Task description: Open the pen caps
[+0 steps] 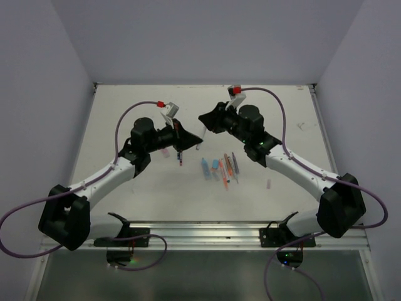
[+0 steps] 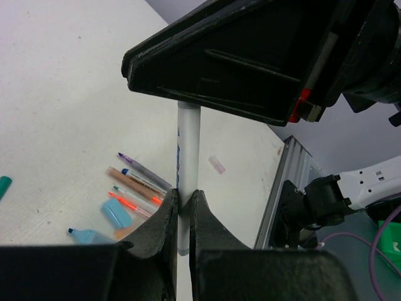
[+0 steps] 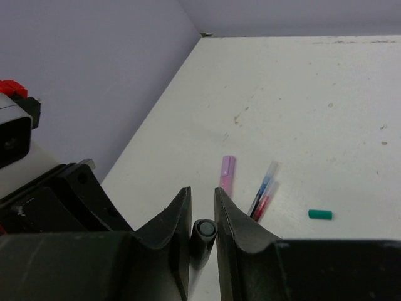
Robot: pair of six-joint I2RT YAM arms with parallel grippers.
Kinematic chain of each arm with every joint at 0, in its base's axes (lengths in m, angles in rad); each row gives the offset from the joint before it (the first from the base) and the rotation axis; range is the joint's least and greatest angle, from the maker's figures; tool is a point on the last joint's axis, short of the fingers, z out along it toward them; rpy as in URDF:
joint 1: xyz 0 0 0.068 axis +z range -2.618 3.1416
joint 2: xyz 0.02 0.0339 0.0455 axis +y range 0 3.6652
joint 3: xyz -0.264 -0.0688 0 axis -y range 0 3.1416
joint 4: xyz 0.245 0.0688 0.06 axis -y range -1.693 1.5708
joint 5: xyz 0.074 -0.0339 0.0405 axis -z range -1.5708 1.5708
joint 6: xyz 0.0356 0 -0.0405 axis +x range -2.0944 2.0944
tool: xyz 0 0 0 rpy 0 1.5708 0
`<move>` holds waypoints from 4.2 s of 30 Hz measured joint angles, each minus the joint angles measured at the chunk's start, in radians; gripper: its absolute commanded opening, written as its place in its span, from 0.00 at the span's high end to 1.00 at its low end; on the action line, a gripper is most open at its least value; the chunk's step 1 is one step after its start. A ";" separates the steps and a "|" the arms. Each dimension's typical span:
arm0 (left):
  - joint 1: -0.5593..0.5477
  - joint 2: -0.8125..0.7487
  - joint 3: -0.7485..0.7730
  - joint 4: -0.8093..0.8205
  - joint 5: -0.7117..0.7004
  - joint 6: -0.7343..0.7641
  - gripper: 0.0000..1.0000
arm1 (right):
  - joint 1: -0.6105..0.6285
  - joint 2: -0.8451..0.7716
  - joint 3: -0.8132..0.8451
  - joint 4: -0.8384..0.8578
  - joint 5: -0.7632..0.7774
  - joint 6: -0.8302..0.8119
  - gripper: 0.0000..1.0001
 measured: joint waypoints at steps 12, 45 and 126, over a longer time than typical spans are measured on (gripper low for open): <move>0.000 0.021 -0.012 0.046 0.044 -0.042 0.32 | 0.002 0.000 0.000 0.016 -0.037 0.005 1.00; -0.081 0.148 -0.068 0.235 0.064 -0.116 1.00 | -0.051 -0.003 -0.024 -0.018 -0.217 0.018 1.00; -0.163 0.128 -0.063 0.176 -0.053 -0.113 1.00 | -0.142 -0.006 -0.101 0.127 -0.400 0.081 0.48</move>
